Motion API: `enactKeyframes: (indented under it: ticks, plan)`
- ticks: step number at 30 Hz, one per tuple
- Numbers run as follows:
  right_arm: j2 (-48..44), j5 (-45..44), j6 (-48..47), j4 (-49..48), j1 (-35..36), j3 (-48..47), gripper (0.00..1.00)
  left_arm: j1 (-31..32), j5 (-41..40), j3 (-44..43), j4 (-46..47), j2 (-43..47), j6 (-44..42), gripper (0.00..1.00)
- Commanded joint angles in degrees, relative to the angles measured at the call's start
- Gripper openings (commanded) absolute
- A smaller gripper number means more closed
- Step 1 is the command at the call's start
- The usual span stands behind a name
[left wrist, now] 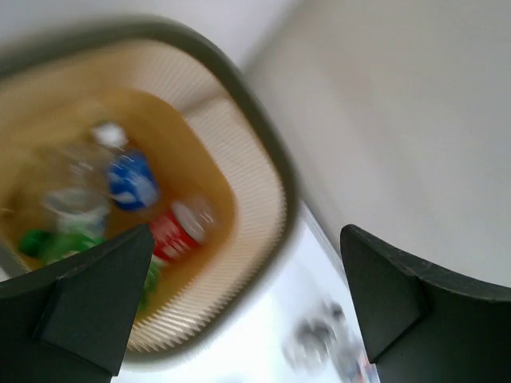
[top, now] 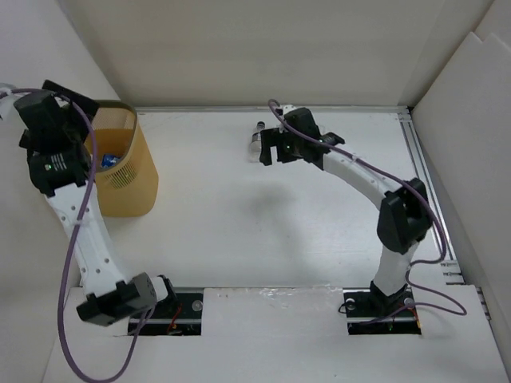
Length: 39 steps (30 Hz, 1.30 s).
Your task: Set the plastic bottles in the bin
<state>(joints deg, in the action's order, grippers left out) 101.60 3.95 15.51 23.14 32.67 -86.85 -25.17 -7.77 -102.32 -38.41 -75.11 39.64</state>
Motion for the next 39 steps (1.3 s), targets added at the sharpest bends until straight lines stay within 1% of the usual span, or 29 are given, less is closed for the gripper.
enactKeyframes:
  ticks: [1,2,3,4,5,6,8,9,10,13,14,16,17,19,20,21,23,25,27,28,30,31,34,37,38,39]
  plan:
    - [7.9,-5.1,-0.8,6.1,-0.8,-10.2,1.00,4.7,14.9,4.4,5.5,8.4,-4.1,1.00]
    - [10.2,-5.8,-0.2,7.3,-0.8,-13.1,1.00,4.7,19.6,9.4,7.8,11.1,-4.7,1.00]
    - [12.5,-5.8,-0.2,9.1,-0.8,-18.5,1.00,4.7,24.0,12.3,9.0,12.6,-4.7,1.00]
    - [16.4,-6.9,0.8,9.9,-0.8,-20.9,1.00,4.7,27.9,15.2,10.1,14.2,-5.5,1.00]
    - [18.2,-8.0,1.8,10.6,-0.8,-23.1,1.00,4.7,35.3,21.5,13.2,15.9,-6.2,1.00]
    - [19.6,-10.3,3.9,11.2,-0.8,-26.3,1.00,4.7,38.4,24.8,14.7,20.0,-6.8,1.00]
    - [22.7,-10.9,5.3,10.4,-0.8,-28.0,1.00,5.2,43.4,30.1,17.1,24.0,-7.3,1.00]
    - [23.5,-11.9,7.1,10.4,-0.8,-28.6,1.00,6.6,43.5,34.0,18.9,27.4,-7.3,1.00]
    - [24.2,-12.6,8.0,9.6,-0.8,-29.2,1.00,9.3,43.5,35.2,18.9,28.6,-7.9,1.00]
    - [27.3,-12.6,10.1,8.2,-0.8,-30.9,1.00,10.0,48.5,37.3,18.3,31.8,-8.4,1.00]
    - [29.0,-12.6,10.1,6.4,-0.8,-31.7,1.00,10.0,49.2,37.3,17.5,32.6,-9.0,1.00]
    - [30.8,-12.6,10.1,5.9,-0.8,-32.2,1.00,11.7,49.3,37.9,17.5,34.2,-9.0,1.00]
    - [31.4,-12.6,10.1,4.0,-0.8,-32.9,1.00,13.0,49.3,37.9,17.5,34.9,-9.0,1.00]
    - [31.4,-11.3,10.6,0.0,-0.8,-30.6,1.00,13.0,49.3,37.9,16.8,34.9,-9.6,1.00]
    - [30.7,-11.3,11.5,-2.3,-0.8,-27.5,1.00,13.6,49.3,38.4,16.8,34.9,-9.6,1.00]
    - [30.1,-10.8,11.5,-6.0,-0.8,-26.5,1.00,14.4,49.3,38.9,16.8,34.9,-9.6,1.00]
    - [30.1,-10.8,13.0,-7.6,-0.8,-25.9,1.00,14.4,49.3,40.7,16.8,35.6,-9.6,1.00]
    - [31.5,-10.8,13.1,-8.3,-0.8,-27.3,1.00,14.4,49.3,42.1,17.4,35.6,-9.6,1.00]
    - [33.1,-10.8,13.1,-8.3,-0.8,-30.6,1.00,14.9,49.8,43.3,18.5,36.3,-9.6,1.00]
    - [35.4,-9.8,13.1,-7.0,-0.8,-32.4,1.00,14.9,49.8,44.0,18.6,36.8,-9.6,1.00]
    - [37.4,-8.3,13.1,-7.0,-0.8,-35.0,1.00,15.4,48.7,44.1,18.0,36.8,-10.4,1.00]
    - [38.5,-7.7,13.1,-5.4,-0.8,-37.8,1.00,16.3,48.0,44.1,18.0,36.8,-10.9,1.00]
    - [41.8,-7.7,13.6,-3.9,-1.5,-42.8,1.00,16.9,46.9,43.0,16.7,36.3,-11.6,1.00]
    - [46.0,-8.8,13.6,0.1,-2.1,-47.6,1.00,17.4,46.9,43.0,16.7,36.3,-11.6,1.00]
    - [47.2,-8.8,13.6,3.0,-2.1,-51.5,0.99,17.4,46.9,43.0,16.7,36.3,-11.6,1.00]
    - [49.3,-8.8,13.6,4.2,-2.6,-53.0,0.96,17.4,46.9,42.5,16.7,36.3,-11.6,1.00]
